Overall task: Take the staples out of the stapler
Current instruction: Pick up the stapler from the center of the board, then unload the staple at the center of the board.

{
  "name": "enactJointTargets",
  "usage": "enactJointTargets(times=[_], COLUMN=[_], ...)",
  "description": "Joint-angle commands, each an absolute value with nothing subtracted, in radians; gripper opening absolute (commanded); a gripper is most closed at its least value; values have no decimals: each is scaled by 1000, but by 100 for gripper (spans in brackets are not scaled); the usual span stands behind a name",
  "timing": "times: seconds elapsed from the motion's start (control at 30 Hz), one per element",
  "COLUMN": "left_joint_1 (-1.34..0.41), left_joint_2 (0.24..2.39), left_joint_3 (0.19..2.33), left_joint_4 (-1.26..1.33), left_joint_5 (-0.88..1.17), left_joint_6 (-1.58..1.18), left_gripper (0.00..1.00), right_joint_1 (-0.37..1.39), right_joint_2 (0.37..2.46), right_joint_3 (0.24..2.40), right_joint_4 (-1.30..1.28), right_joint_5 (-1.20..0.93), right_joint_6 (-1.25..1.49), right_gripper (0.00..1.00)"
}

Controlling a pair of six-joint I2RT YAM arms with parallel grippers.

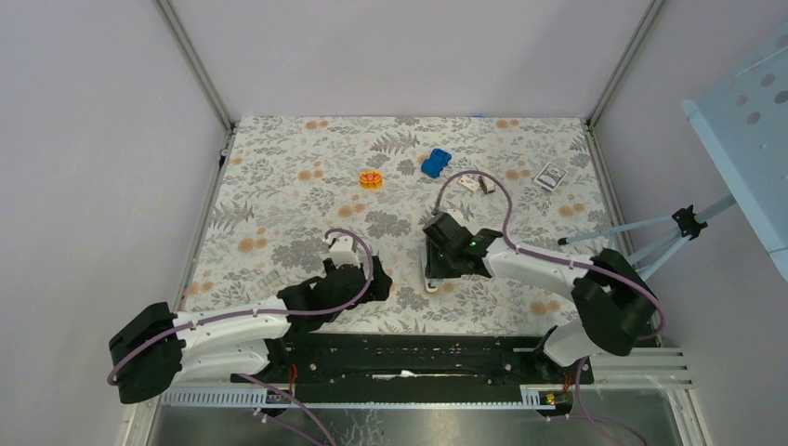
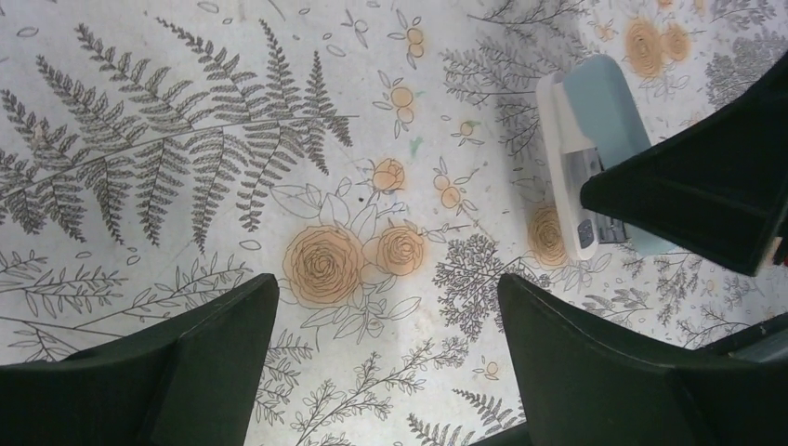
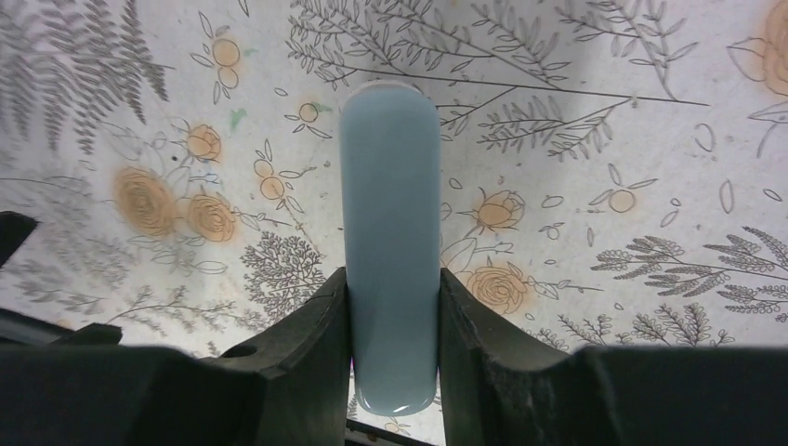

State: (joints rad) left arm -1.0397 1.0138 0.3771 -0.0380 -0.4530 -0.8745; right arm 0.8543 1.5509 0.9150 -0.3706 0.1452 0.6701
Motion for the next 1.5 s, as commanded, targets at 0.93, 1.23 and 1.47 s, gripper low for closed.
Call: enactJointTargets(times=[0.93,1.23,1.47], left_joint_1=[-1058,-1066,-1066], left_joint_2=[1195,1212,1221], left_joint_3=[373,378,403], left_joint_4=[444,511,520], left_joint_5=[-209,-173,-194], left_joint_6=[-706,-694,-675], left_gripper=[93,93,93], right_joint_1=[703,704,703], right_joint_2=[1066,1083,1103], right_joint_3=[610,611,610], right_joint_4=[44,57,75], right_joint_5=[-129,-179,-211], right_joint_6=[878,879,887], right_gripper=[0,0,0])
